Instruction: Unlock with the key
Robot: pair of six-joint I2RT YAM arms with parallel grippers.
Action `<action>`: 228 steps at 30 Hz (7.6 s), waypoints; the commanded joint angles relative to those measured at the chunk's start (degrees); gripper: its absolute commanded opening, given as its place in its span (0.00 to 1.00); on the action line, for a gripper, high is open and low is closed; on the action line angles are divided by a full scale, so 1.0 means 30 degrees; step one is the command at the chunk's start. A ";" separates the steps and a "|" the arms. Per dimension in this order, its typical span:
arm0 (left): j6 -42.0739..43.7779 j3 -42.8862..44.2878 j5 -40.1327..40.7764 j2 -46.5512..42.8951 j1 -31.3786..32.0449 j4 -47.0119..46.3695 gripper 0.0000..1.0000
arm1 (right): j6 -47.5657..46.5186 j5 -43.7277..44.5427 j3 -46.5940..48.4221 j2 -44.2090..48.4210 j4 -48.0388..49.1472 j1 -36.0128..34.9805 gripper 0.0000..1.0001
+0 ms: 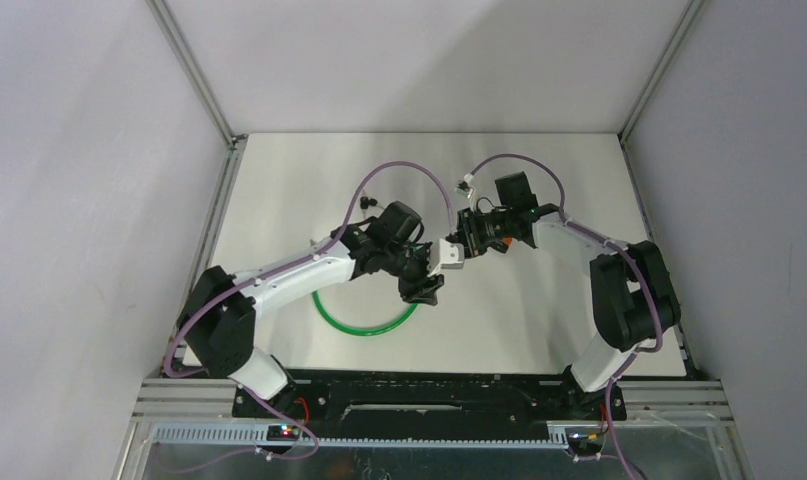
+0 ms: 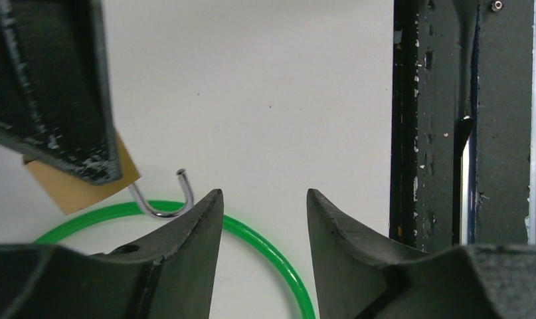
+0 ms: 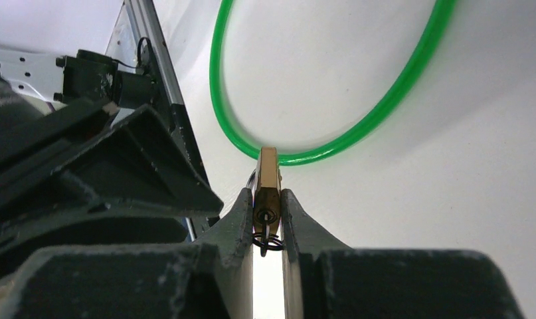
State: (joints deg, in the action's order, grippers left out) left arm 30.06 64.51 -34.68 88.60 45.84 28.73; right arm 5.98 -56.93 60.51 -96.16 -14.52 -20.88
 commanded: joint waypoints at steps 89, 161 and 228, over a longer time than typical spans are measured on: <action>-0.8350 2.0330 0.8048 1.5752 -1.0556 0.5253 0.60 | -0.7607 0.7870 0.5862 -0.1736 -0.9934 0.5167 0.65; -0.8545 1.1829 0.5701 1.1503 -1.0420 0.3520 0.40 | -0.7791 0.5733 0.5787 -0.3368 -1.0480 0.5170 0.61; -0.6228 0.6205 -0.5486 0.2711 -0.9215 0.1213 0.00 | -0.7370 -0.1798 0.5955 0.2065 -0.7530 0.3020 0.67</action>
State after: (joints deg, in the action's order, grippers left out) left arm 8.58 86.87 -36.86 103.48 16.47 36.18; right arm -18.46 -52.56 77.38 -90.87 -42.44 -11.46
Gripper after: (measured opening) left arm 0.003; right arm 0.663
